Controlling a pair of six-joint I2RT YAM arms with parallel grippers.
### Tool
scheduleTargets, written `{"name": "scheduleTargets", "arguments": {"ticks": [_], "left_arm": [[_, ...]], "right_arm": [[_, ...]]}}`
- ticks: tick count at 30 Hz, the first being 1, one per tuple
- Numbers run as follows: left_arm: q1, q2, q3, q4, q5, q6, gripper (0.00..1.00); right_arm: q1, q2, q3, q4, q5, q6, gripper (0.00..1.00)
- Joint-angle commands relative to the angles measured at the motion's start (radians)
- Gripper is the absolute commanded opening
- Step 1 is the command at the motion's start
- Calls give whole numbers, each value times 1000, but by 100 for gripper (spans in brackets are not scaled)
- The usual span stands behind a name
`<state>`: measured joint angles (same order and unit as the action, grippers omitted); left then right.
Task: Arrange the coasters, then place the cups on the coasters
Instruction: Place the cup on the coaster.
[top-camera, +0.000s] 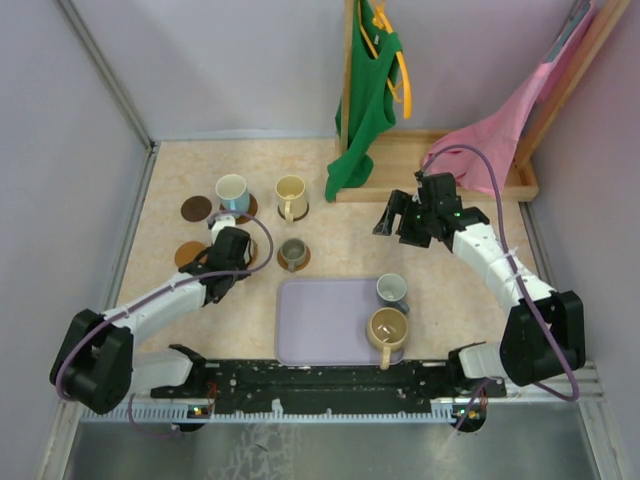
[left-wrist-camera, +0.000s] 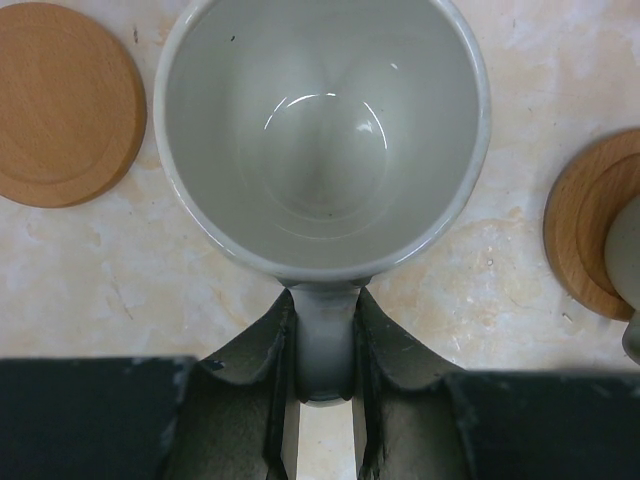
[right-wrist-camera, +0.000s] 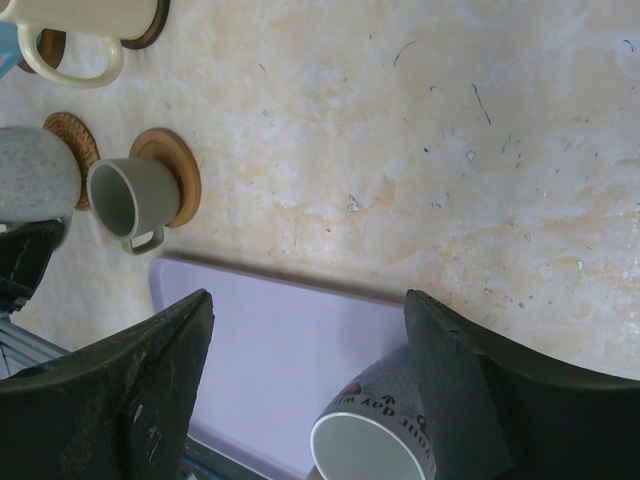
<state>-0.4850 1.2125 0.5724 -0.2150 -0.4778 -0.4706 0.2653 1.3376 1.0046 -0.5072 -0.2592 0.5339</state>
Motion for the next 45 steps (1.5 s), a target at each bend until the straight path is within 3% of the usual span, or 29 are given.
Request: {"name": "scheduleTargets", "arguments": {"ticks": [1, 11, 23, 45], "left_arm": [[11, 17, 26, 90, -15, 3, 0], [10, 15, 41, 49, -8, -7, 3], [9, -11, 53, 0, 0, -21, 22], [1, 5, 65, -89, 14, -66, 16]], "right_arm": [[-6, 5, 59, 45, -9, -8, 77], [-6, 6, 59, 43, -9, -12, 77], [-6, -1, 45, 52, -14, -4, 77], [-5, -15, 34, 54, -10, 3, 77]]}}
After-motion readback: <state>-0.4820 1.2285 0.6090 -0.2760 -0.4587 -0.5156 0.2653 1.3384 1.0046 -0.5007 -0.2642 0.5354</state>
